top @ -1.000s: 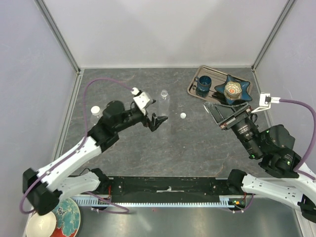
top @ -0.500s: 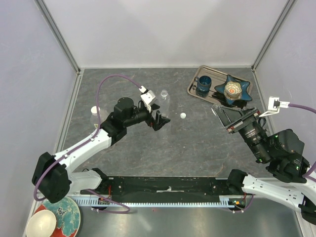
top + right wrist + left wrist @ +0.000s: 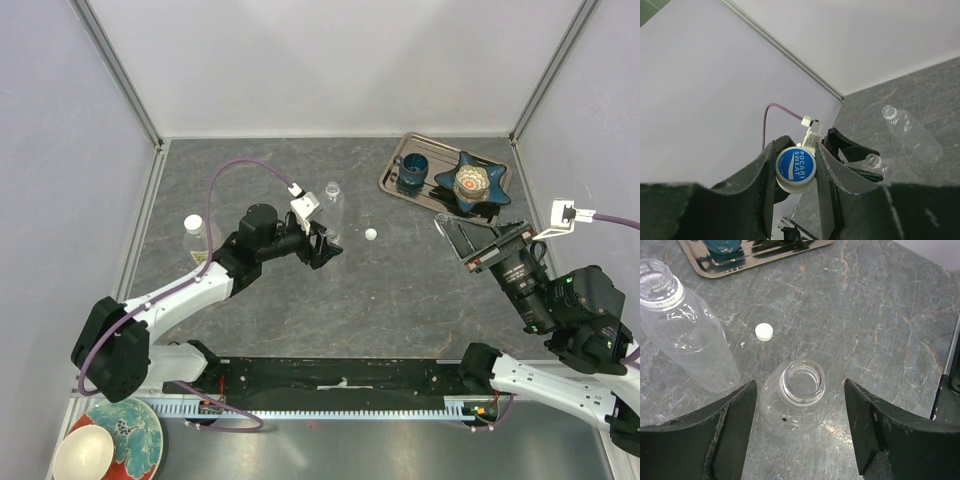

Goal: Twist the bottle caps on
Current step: Adjust the plastic bottle at the center of the board.

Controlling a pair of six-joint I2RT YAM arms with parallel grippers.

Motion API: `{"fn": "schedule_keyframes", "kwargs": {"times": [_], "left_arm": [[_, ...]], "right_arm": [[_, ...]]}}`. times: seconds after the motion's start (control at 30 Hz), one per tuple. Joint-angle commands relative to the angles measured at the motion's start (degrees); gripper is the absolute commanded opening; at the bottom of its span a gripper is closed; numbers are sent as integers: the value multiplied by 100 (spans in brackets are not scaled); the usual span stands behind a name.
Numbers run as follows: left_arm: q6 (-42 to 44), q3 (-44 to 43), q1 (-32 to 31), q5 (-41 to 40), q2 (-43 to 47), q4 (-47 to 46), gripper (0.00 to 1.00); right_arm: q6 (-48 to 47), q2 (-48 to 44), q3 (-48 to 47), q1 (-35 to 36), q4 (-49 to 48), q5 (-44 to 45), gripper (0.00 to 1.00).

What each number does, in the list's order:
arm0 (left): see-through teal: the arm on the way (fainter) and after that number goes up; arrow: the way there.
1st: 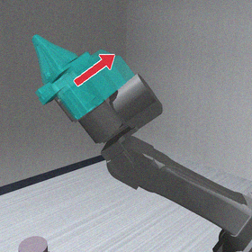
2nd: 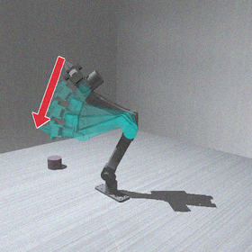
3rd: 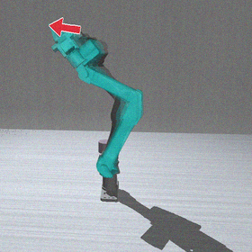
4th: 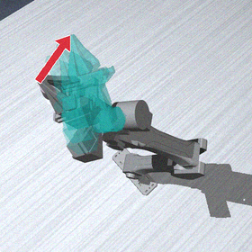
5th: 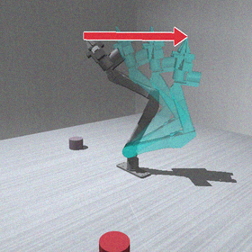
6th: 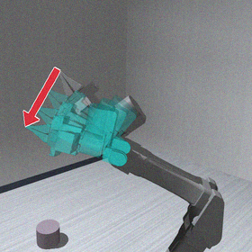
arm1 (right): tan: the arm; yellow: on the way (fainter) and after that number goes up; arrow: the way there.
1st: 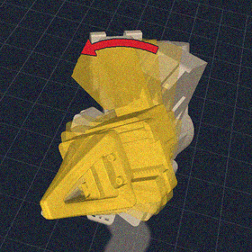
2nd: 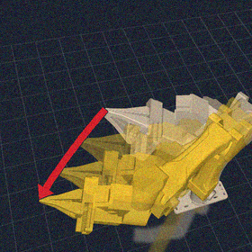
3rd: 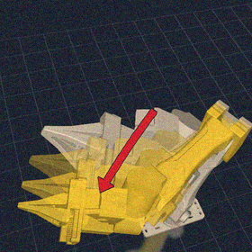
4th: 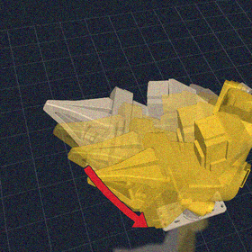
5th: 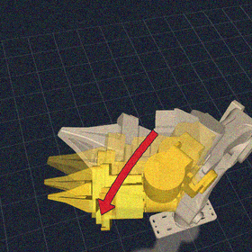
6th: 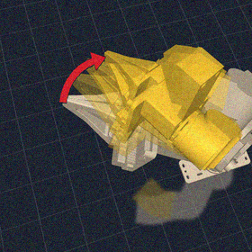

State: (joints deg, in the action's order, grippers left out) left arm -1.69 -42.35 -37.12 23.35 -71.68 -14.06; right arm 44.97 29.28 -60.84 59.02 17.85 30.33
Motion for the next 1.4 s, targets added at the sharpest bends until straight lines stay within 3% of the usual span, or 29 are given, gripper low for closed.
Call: {"fn": "schedule_keyframes", "kwargs": {"times": [0.0, 0.13, 0.43, 0.5, 0.57, 0.6, 0.7, 0.73, 0.87, 0.97, 1.2, 1.37], "left_arm": [[11, -195, -14, 134, -214, -255, 77], [108, -274, -23, 143, -381, -246, 77], [608, -703, -260, 389, -742, 70, 63], [933, -914, -339, 442, -926, 307, 46], [1292, -1336, -549, 337, -1180, 894, 30], [1451, -1494, -637, 328, -1277, 1123, 27], [2014, -2398, -1111, 30, -1960, 2641, 22], [2067, -3114, -1304, -67, -2251, 3533, 22], [2305, -4824, -1710, -269, -3491, 5522, 12], [2349, -5432, -1965, -410, -4081, 6186, 10], [2033, -6047, -2308, -516, -4890, 6679, 10], [1980, -6075, -2378, -455, -5049, 6575, 9]], "right_arm": [[-6, -62, -16, 21, -1, 8, 21], [56, -194, 90, 21, 17, 17, 20], [135, -396, 239, 21, 79, 8, 20], [135, -414, 239, 21, 87, 0, 20], [135, -414, 204, 21, 96, 0, 20], [143, -423, 195, 21, 105, -9, 20], [135, -423, 116, 21, 175, 52, 20], [117, -423, 90, 21, 262, 87, 20], [64, -432, -120, 21, 509, 254, 20], [-14, -467, -261, 21, 676, 395, 20], [-199, -467, -560, 21, 931, 518, 20], [-269, -326, -701, 21, 984, 492, 20]]}}
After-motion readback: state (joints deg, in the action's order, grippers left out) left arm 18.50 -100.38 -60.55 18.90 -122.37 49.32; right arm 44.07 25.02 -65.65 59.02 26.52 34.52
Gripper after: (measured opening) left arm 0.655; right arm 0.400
